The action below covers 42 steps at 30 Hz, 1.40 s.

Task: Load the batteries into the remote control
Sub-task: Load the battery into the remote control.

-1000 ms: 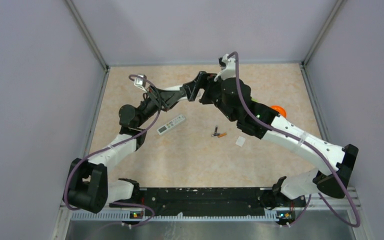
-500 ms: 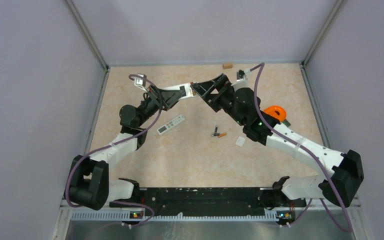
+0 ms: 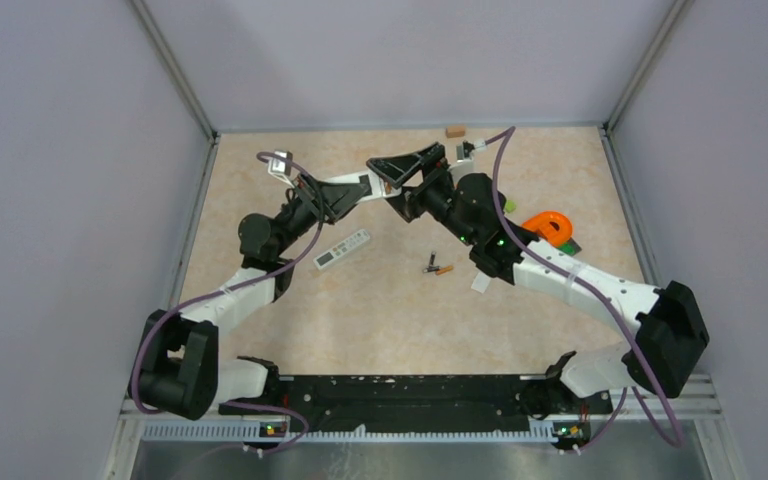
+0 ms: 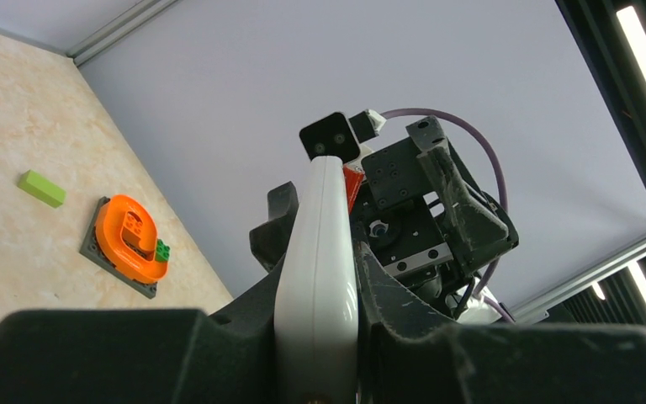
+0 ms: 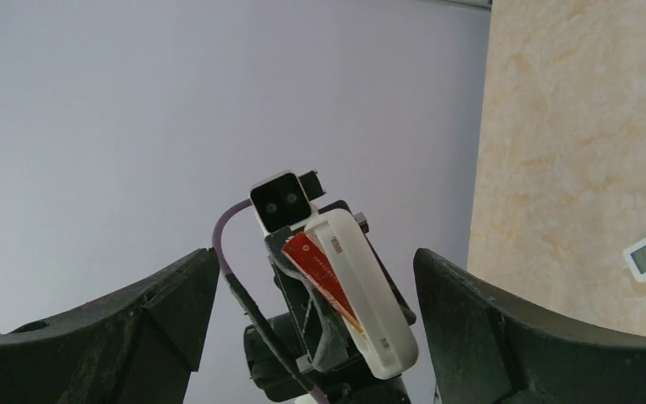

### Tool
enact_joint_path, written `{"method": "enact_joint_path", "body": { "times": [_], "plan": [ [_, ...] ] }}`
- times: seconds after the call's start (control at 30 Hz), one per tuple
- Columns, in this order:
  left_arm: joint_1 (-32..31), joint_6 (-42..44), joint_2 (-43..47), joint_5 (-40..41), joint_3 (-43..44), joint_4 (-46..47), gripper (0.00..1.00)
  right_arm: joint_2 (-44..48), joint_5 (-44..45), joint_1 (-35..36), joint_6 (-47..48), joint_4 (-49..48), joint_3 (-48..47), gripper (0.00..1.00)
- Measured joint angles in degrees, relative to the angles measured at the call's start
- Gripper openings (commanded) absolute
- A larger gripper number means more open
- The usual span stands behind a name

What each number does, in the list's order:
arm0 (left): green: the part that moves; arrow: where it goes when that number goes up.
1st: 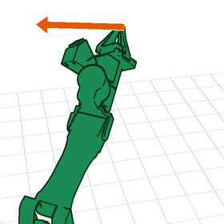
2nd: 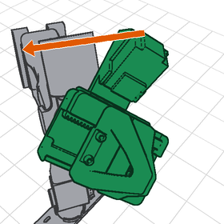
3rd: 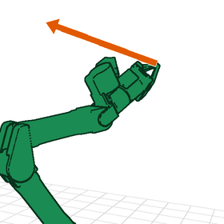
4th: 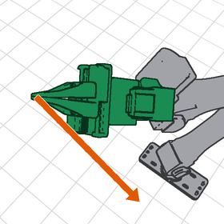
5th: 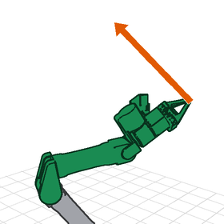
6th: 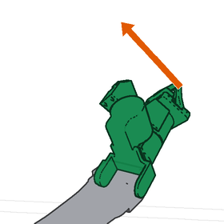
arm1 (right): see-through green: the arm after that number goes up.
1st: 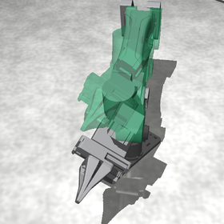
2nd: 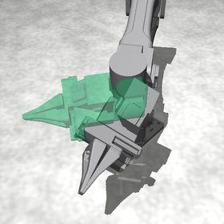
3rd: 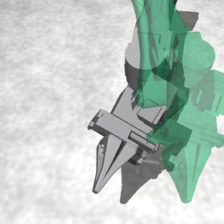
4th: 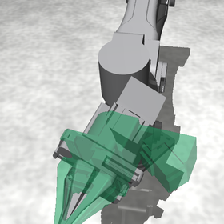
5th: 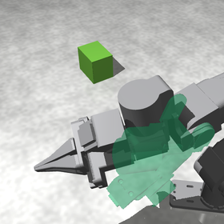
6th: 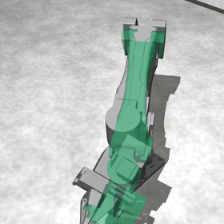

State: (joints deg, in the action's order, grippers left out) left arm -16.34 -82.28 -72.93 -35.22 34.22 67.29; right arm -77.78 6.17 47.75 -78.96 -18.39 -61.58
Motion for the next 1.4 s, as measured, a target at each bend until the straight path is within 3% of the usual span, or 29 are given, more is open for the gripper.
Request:
{"method": "enact_joint_path", "body": {
  "times": [0.17,0.8,1.4],
  "plan": [
    [0.00,0.48,0.00,0.07,-1.01,0.50,0.00,-0.33,-0.39,-0.20,-1.20,-3.43,0.48,0.87],
    [-0.02,0.76,-1.11,0.20,-2.19,7.28,0.00,-0.31,-2.08,-1.57,-6.88,-9.75,4.94,0.52],
    [-0.22,-0.17,-0.94,1.60,-2.58,7.56,0.00,-1.18,-3.34,-2.14,-9.62,-13.77,6.86,0.39]
  ]
}}
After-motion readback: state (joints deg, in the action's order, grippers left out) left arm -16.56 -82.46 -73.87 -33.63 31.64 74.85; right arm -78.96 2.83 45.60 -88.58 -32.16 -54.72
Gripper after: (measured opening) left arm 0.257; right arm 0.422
